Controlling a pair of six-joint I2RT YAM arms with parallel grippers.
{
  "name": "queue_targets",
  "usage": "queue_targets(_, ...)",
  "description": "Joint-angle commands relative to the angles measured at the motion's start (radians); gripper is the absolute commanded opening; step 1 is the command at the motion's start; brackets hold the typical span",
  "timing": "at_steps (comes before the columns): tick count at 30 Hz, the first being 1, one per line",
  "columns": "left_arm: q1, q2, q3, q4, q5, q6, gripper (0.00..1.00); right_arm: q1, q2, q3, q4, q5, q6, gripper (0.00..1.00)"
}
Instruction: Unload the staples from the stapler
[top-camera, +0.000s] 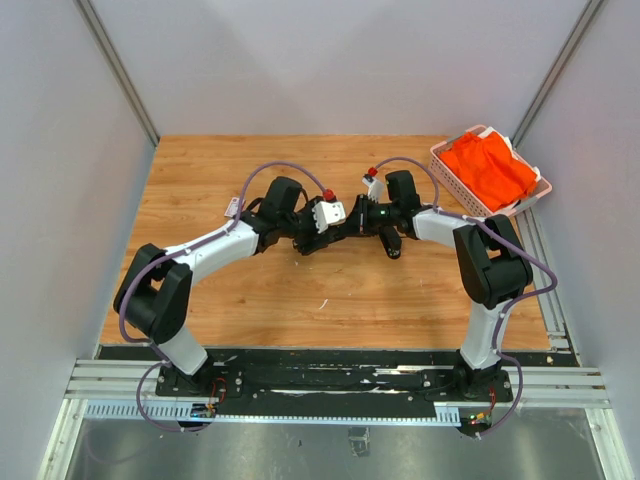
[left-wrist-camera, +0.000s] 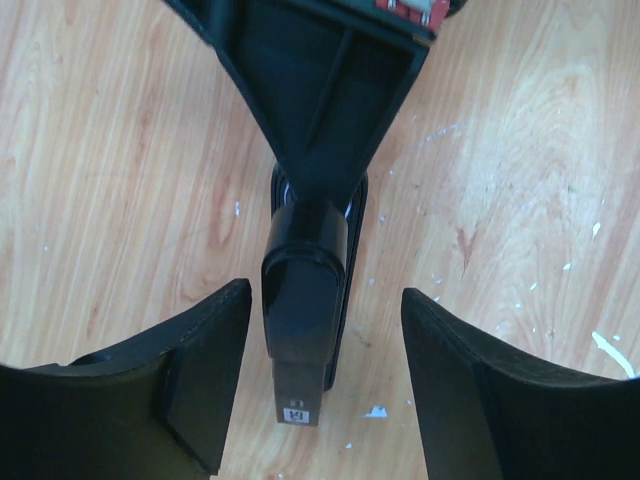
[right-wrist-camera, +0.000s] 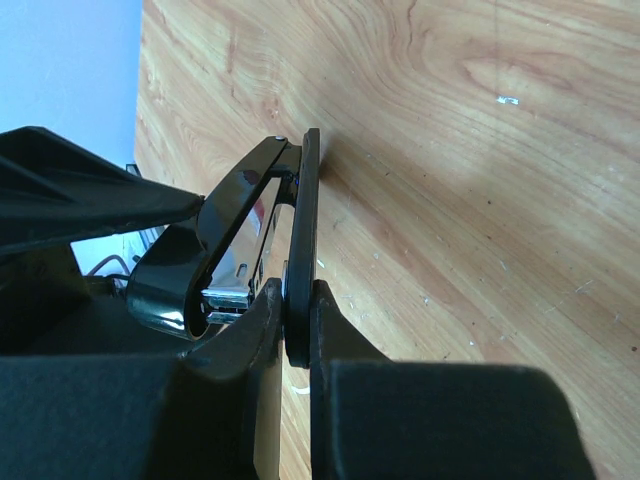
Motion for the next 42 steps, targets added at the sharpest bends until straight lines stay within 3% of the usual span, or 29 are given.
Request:
queue_targets(1,-0.037,0.014,0.064,0.003,-0.047,-0.007,0.69,0.0,-0.014,0.011,-0.001,0.034,-0.005,0.0)
queue_targets(6,-0.069,0.038,0.121,-0.033,-0.096,0.0,0.73,0.015,-0.011,0.012,-0.007,0.042,-0.005,0.0)
queue_targets(12,-0.083,0.08,0.168,-0.088,-0.1,0.024,0.64,0.018,-0.01,0.014,-0.013,0.042,-0.008,0.0)
queue_targets(17,-0.085,0.119,0.186,-0.101,-0.125,0.031,0.43,0.018,-0.008,0.016,-0.013,0.038,-0.006,0.0)
queue_targets(22,-0.084,0.12,0.197,-0.107,-0.139,0.028,0.01,0.018,-0.002,0.019,-0.028,0.051,-0.009,0.0)
queue_targets(28,-0.062,0.039,0.137,-0.06,-0.143,0.024,0.0,0.015,0.006,0.034,-0.101,0.11,-0.047,0.0)
queue_targets(35,0.06,-0.037,0.079,-0.026,0.044,-0.021,0.0,0.006,0.006,0.04,-0.145,0.154,-0.074,0.0)
queue_targets(42,0.091,-0.079,0.027,0.025,0.154,-0.044,0.0,0.002,0.014,0.04,-0.163,0.186,-0.076,0.0)
